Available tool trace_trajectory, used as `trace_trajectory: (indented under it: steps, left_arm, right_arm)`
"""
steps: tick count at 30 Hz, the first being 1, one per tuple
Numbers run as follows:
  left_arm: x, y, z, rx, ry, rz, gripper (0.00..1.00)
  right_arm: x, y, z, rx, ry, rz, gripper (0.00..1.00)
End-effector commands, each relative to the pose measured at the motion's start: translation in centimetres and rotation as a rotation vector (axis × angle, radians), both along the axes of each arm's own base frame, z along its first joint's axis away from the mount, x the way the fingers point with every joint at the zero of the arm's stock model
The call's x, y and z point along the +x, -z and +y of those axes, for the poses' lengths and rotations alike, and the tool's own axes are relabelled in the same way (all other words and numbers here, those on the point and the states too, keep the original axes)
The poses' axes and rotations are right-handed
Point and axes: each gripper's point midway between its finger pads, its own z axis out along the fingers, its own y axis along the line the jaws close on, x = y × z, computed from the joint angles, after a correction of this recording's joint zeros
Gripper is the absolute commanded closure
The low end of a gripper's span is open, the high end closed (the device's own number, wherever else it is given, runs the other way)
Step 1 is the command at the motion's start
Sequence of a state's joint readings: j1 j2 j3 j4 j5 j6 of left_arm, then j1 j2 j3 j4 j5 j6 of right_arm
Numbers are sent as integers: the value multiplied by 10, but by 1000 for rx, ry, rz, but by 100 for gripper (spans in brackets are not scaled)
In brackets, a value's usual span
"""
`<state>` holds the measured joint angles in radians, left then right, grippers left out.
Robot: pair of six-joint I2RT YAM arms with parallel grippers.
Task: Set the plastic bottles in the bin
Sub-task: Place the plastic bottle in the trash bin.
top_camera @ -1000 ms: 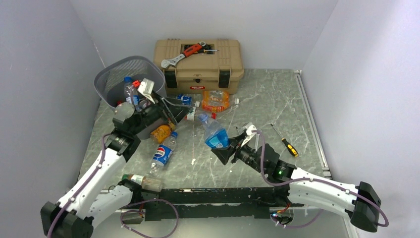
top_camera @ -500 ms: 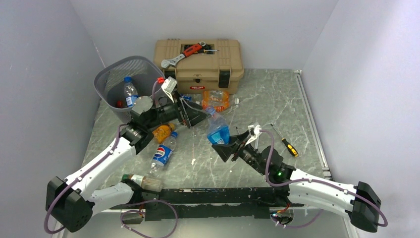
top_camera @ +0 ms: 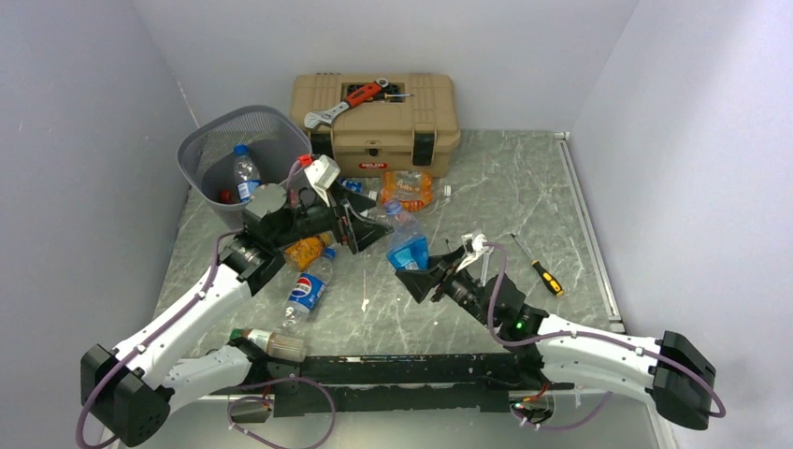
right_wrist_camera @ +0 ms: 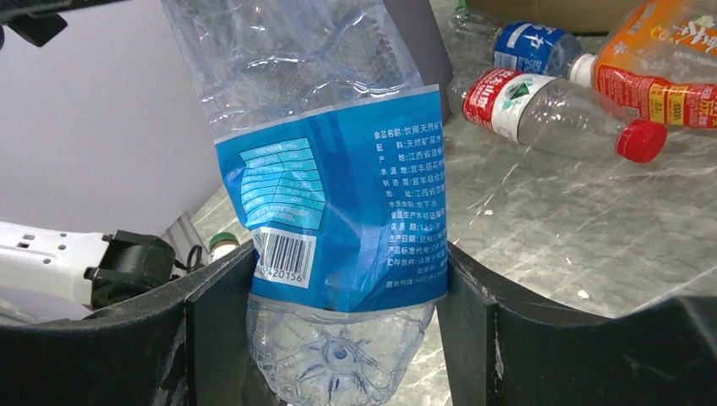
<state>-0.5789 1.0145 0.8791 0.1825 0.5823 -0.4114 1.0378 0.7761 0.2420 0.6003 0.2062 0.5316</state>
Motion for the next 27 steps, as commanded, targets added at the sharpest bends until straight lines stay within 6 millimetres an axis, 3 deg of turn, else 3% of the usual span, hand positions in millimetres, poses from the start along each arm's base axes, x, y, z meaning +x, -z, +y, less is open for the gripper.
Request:
trace_trajectory:
  steps: [1, 7, 11, 17, 25, 27]
  left_arm:
    - [-6, 1, -2, -18, 24, 5, 0]
    - [4, 1, 6, -105, -50, 66, 1]
    - [-16, -7, -2, -118, 93, 36, 1]
    - [-12, 4, -10, -103, 123, 107, 20]
    - [-13, 2, -8, -116, 113, 92, 46]
    - [-13, 2, -8, -120, 113, 95, 46]
  right_arm:
    - [-1, -28, 8, 99, -18, -33, 100]
    - [-6, -23, 20, 69, -58, -30, 100]
    - [-8, -19, 26, 20, -71, -43, 100]
    - [-14, -18, 31, 3, -80, -61, 100]
    - [-15, -12, 32, -13, -59, -63, 100]
    - [-12, -12, 28, 5, -34, -56, 100]
